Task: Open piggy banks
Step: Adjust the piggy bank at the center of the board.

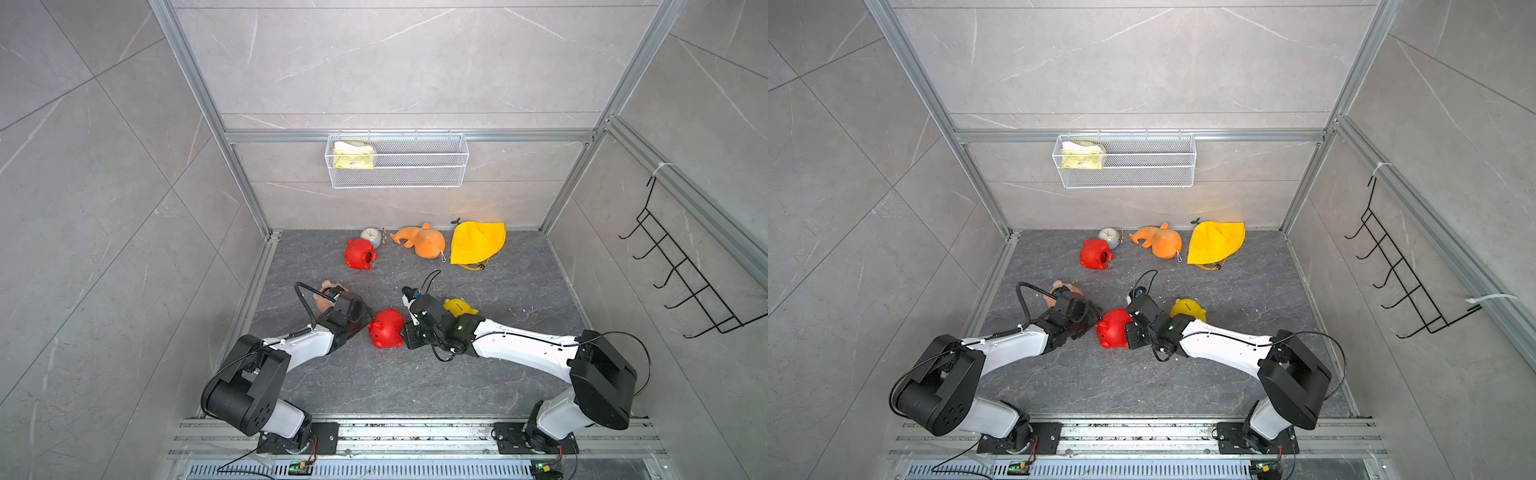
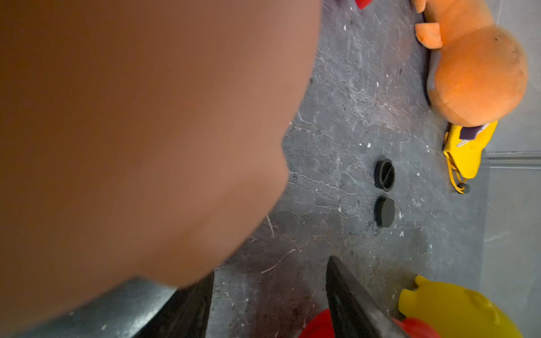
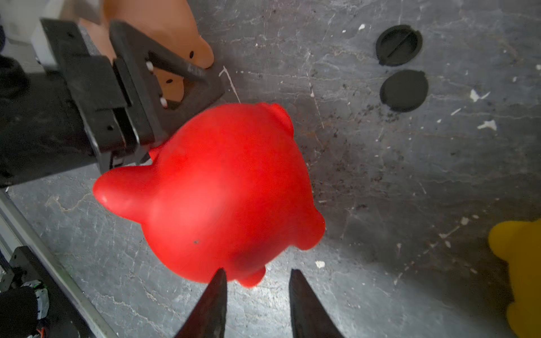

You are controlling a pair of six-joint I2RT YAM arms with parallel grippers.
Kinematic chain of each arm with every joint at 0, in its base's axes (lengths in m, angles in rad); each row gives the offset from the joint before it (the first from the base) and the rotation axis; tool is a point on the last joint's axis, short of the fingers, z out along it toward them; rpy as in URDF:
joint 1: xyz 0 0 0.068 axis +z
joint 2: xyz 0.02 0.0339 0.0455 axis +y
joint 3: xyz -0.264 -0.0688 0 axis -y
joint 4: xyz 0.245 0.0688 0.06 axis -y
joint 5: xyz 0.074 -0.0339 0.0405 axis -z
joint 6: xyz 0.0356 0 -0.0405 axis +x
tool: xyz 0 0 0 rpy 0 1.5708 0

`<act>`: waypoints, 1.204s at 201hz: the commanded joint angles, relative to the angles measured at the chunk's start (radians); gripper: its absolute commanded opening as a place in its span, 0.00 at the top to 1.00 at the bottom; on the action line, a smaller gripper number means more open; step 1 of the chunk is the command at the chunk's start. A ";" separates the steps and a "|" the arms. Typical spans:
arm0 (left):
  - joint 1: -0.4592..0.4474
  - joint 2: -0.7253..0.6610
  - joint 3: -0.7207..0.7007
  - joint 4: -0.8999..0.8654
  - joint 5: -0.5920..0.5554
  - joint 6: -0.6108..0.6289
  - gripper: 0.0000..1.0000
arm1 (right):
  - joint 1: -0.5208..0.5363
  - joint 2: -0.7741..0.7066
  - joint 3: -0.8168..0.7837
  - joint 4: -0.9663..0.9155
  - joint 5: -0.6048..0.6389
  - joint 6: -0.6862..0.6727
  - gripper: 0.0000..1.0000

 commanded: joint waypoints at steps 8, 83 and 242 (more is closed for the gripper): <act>0.014 0.003 0.016 -0.140 0.010 0.043 0.35 | -0.016 0.026 0.034 -0.016 -0.002 -0.032 0.62; 0.018 0.000 0.071 -0.198 0.018 0.091 0.29 | -0.031 0.053 0.036 0.004 -0.025 -0.033 0.62; 0.000 -0.024 0.475 -0.783 0.324 0.723 0.00 | -0.052 -0.126 -0.115 0.020 0.055 -0.127 0.01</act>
